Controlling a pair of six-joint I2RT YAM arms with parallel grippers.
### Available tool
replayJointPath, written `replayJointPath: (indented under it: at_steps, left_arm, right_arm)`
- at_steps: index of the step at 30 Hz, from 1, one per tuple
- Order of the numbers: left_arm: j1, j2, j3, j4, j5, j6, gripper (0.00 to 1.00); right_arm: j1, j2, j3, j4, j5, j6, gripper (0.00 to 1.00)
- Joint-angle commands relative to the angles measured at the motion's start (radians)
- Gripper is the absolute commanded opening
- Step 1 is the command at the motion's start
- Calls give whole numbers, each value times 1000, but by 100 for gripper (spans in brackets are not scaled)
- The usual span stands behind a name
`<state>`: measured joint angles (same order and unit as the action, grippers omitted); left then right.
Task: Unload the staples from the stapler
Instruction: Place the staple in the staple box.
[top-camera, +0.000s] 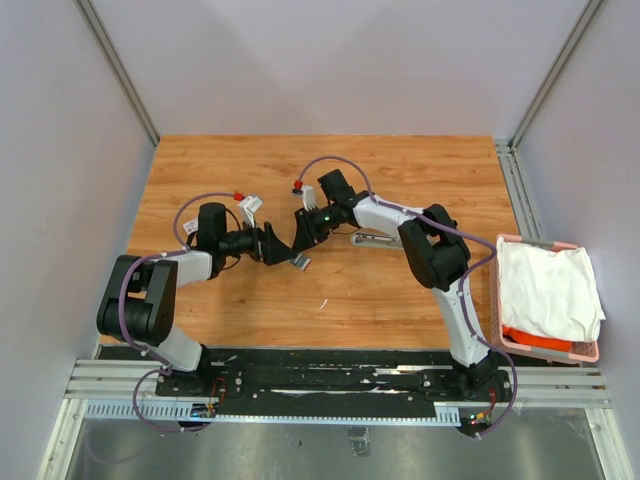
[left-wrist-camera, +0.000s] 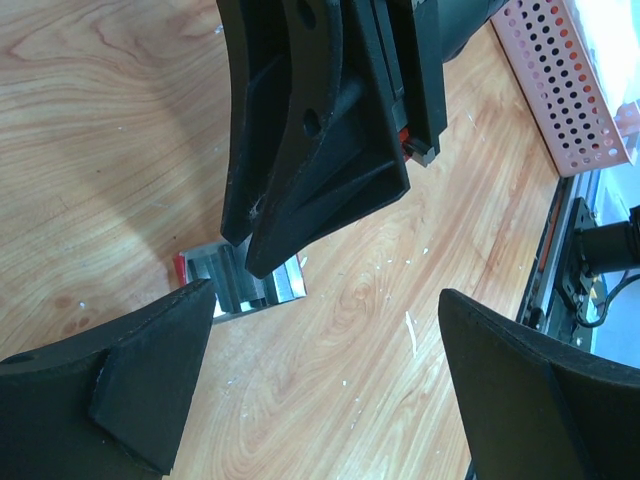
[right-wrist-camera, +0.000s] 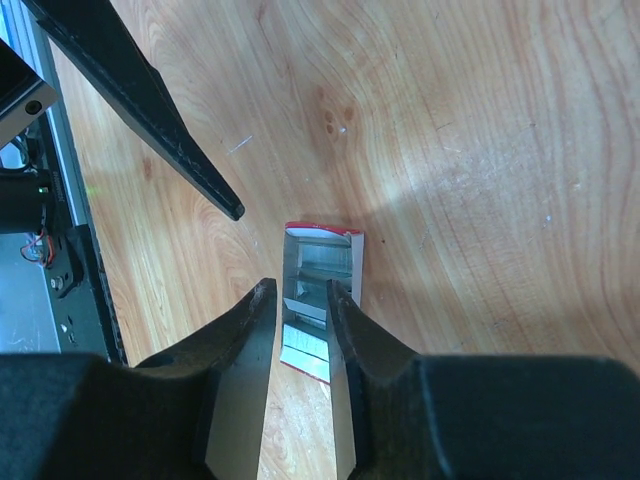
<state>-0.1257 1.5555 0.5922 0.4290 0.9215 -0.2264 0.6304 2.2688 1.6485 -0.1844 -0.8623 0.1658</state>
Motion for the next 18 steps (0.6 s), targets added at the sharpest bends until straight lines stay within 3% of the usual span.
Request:
replayJointPath:
  at_steps: [1, 8, 18]
  left_arm:
    - [5, 9, -12, 40, 20, -6, 98]
    - [6, 7, -12, 43, 22, -8, 98]
    - [5, 1, 7, 43, 14, -8, 98]
  right_arm:
    - [23, -21, 36, -36, 18, -37, 29]
    - [23, -32, 31, -45, 11, -65, 32]
    - [15, -141, -9, -108, 2, -288, 34]
